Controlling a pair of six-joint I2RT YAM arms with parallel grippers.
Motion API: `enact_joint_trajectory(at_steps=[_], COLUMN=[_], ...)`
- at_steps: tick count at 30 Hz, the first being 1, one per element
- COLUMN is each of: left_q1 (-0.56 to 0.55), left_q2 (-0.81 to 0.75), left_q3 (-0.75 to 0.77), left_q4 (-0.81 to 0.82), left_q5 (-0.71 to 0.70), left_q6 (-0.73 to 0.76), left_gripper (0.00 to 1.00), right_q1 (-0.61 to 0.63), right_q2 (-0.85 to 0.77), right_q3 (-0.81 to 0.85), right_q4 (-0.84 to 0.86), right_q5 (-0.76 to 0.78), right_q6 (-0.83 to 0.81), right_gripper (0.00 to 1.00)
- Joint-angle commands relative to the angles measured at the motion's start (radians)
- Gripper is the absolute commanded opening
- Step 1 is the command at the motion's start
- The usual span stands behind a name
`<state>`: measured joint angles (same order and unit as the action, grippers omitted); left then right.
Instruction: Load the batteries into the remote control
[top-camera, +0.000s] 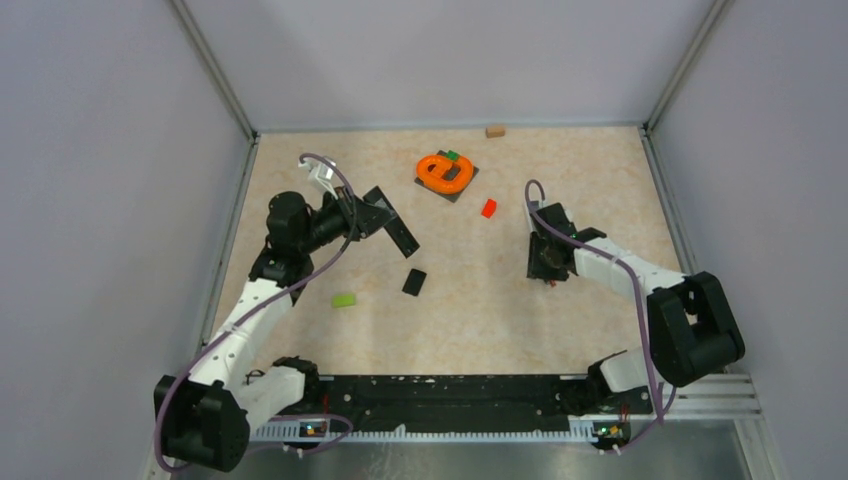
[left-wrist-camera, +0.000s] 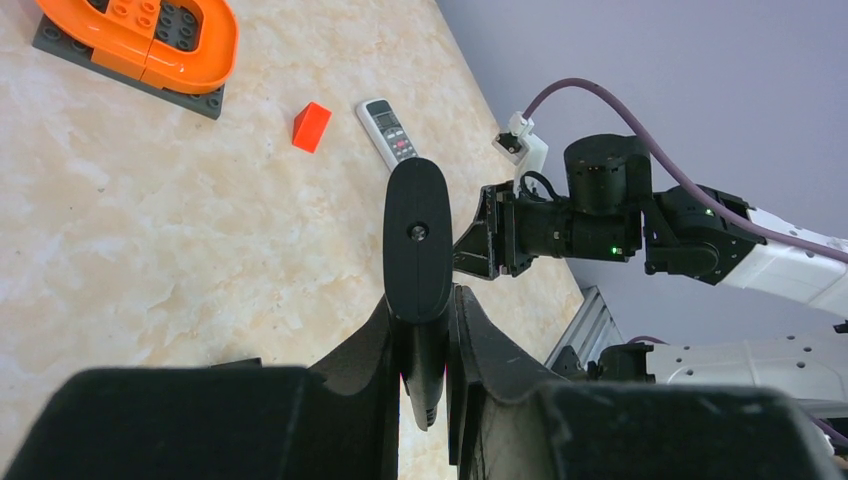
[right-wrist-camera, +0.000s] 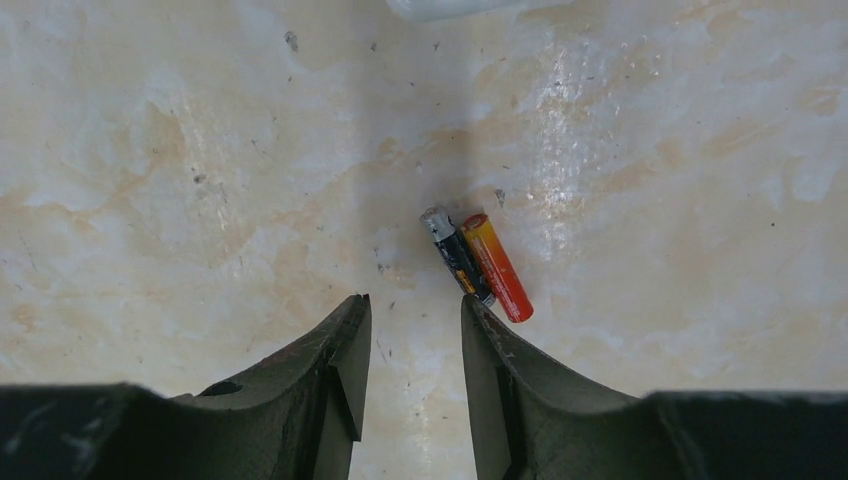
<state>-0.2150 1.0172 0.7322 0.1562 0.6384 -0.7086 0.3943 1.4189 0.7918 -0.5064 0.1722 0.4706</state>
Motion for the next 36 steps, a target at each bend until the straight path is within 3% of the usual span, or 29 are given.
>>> enact_joint_trajectory(at_steps=[1, 11, 31, 36], left_q1=[-0.001, -0.001, -0.001, -0.001], left_q2=[0.007, 0.02, 0.009, 0.006], left_q3=[0.041, 0.042, 0.043, 0.043], left_q4=[0.049, 0.057, 0.045, 0.041], left_q5=[0.014, 0.02, 0.016, 0.015], left_q6=[0.0, -0.008, -0.006, -0.005], left_gripper=[0.0, 0.0, 0.0, 0.0], right_q1=[-0.013, -0.032, -0.035, -0.034], right_q2=[-0.01, 0.048, 0.134, 0.151], right_q3=[0.017, 0.011, 0.042, 0.05], right_q4=[0.026, 0.061, 0.077, 0.086], right_q5=[0.024, 0.014, 0.057, 0.052], right_q6=[-0.023, -0.043, -0.025, -0.019], right_gripper=[0.41, 0.43, 0.31, 0.2])
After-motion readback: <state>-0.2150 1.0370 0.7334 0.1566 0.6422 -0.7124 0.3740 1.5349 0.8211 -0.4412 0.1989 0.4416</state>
